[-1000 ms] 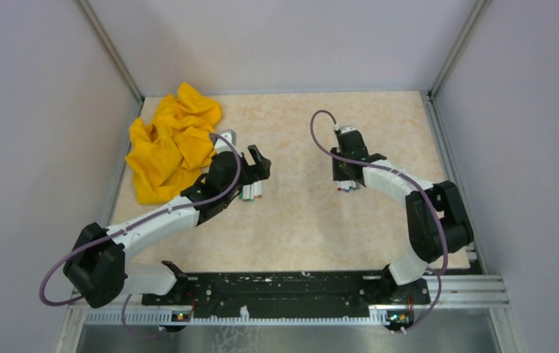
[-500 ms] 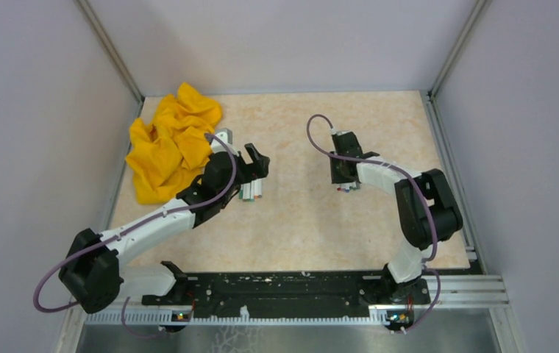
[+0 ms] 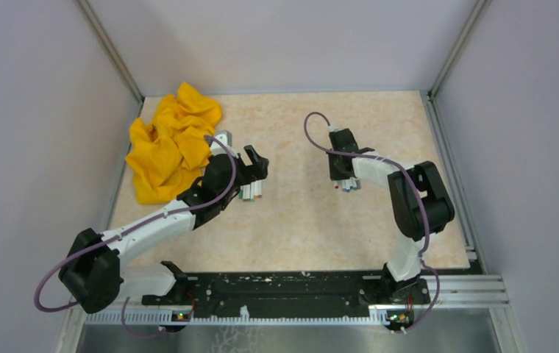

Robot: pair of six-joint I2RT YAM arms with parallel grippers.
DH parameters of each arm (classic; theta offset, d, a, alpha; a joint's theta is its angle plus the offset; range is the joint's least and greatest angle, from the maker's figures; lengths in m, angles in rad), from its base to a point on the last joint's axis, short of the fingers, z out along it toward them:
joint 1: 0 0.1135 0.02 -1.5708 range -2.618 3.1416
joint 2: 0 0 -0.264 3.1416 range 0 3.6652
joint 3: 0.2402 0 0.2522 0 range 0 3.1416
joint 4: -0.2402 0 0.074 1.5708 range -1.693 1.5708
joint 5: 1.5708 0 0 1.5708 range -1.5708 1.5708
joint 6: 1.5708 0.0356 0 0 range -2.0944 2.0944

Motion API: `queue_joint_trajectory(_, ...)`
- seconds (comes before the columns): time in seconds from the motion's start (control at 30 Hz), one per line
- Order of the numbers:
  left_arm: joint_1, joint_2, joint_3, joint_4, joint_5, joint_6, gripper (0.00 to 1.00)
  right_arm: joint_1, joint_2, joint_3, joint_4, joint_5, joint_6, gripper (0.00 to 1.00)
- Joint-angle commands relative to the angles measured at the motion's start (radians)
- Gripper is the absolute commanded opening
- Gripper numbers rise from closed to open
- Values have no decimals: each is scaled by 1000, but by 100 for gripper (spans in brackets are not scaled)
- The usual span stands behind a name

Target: Open the pen caps

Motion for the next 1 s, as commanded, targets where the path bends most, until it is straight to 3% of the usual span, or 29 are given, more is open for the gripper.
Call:
queue_joint_trajectory(0.0, -7, -13, -7, 29, -23, -11, 99, 10, 35, 24, -27, 42, -11, 0)
queue_joint_trajectory(0.13, -6, 7, 6, 32, 2, -35, 99, 10, -29, -17, 9, 26, -17, 0)
queue_joint_trajectory(0.43, -4, 144, 67, 151, 200, -124, 99, 36, -262, -76, 105, -285, -15, 0)
queue_joint_trajectory(0.73, 13, 364, 127, 361, 483, -301, 99, 102, -309, -120, 147, -398, 13, 0)
queue_joint_trajectory(0.97, 28, 453, 164, 412, 550, -363, 99, 137, -331, -137, 167, -445, 12, 0)
